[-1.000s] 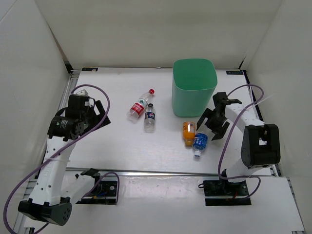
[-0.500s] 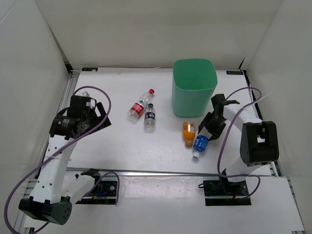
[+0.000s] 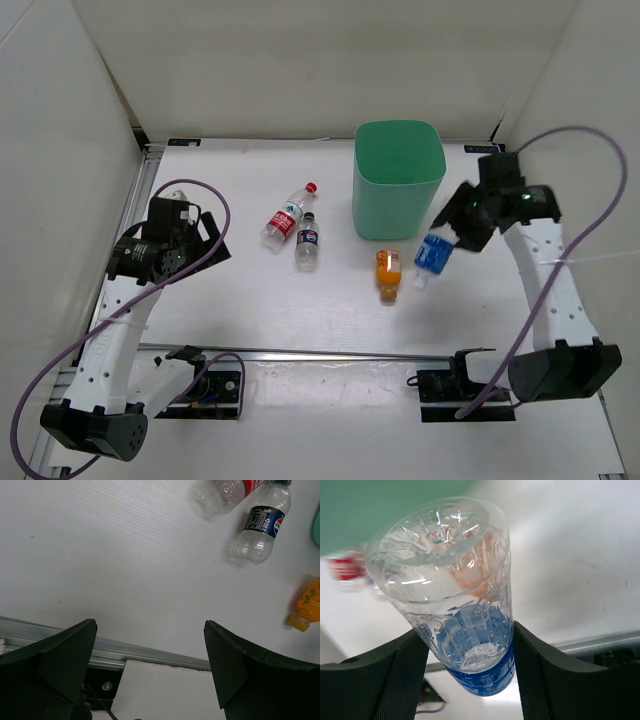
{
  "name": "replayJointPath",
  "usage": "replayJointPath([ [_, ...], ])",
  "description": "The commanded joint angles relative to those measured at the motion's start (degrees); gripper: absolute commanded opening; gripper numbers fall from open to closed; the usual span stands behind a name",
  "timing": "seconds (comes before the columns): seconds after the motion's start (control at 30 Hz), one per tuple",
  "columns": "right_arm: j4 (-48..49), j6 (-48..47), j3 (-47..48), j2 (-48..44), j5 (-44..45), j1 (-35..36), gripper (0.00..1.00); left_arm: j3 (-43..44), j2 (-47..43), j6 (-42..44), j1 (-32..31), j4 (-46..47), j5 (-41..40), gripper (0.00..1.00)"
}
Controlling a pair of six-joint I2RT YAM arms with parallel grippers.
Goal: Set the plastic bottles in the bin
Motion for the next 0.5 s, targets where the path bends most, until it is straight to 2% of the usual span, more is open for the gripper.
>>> replayJointPath([
  [0.0, -6.87, -2.14, 19.18, -0.07, 2.29, -0.06, 0.34, -0.07, -0.99, -0.35, 0.26, 1.46, 0.65, 0.99],
  [0.03, -9.93, -2.14, 25.85, 1.78, 2.3, -0.06, 0.34, -0.07, -0.99, -0.35, 0.26, 1.46, 0.65, 0.99],
  [0.07, -11.35, -2.84, 40.36, 3.97, 2.3, -0.06, 0.34, -0.6, -0.99, -0.35, -0.26, 1.46, 0.65, 0.99],
  [0.17, -13.3, -3.64, 63.71, 13.73, 0.46, -0.68, 0.36, -0.6, -0.99, -0.35, -0.27, 1.46, 0.65, 0.99],
  [0.23, -7.71, -2.33, 60.58, 15.16, -3.49, -1.2, 0.36, -1.13, -0.38, -0.35, -0.79, 1.46, 1.17, 0.99],
  [0.27, -0.02, -1.1, 56.28, 14.55, -5.07, -1.2, 0.36, -1.13, -0.37, -0.35, -0.79, 1.46, 1.17, 0.99],
  [0.3, 3.8, 1.09, 49.02, 14.02, -7.0, -1.2, 0.34, -0.43, 0.15, -0.35, -0.79, 1.46, 1.17, 0.99],
  [0.33, 7.06, 1.8, 47.12, 14.01, -8.76, -1.2, 0.32, -0.43, 0.15, -0.35, -0.79, 1.46, 1.17, 0.99],
  [0.4, 9.82, 2.34, 47.1, 17.86, -8.17, 0.46, 0.29, 0.88, 0.68, -0.35, -0.79, 0.84, 1.17, 0.99],
  [0.47, 9.82, 0.95, 53.4, 23.99, -7.55, 1.86, 0.28, 1.5, 0.68, -0.35, -1.32, -0.21, 0.56, 0.99],
])
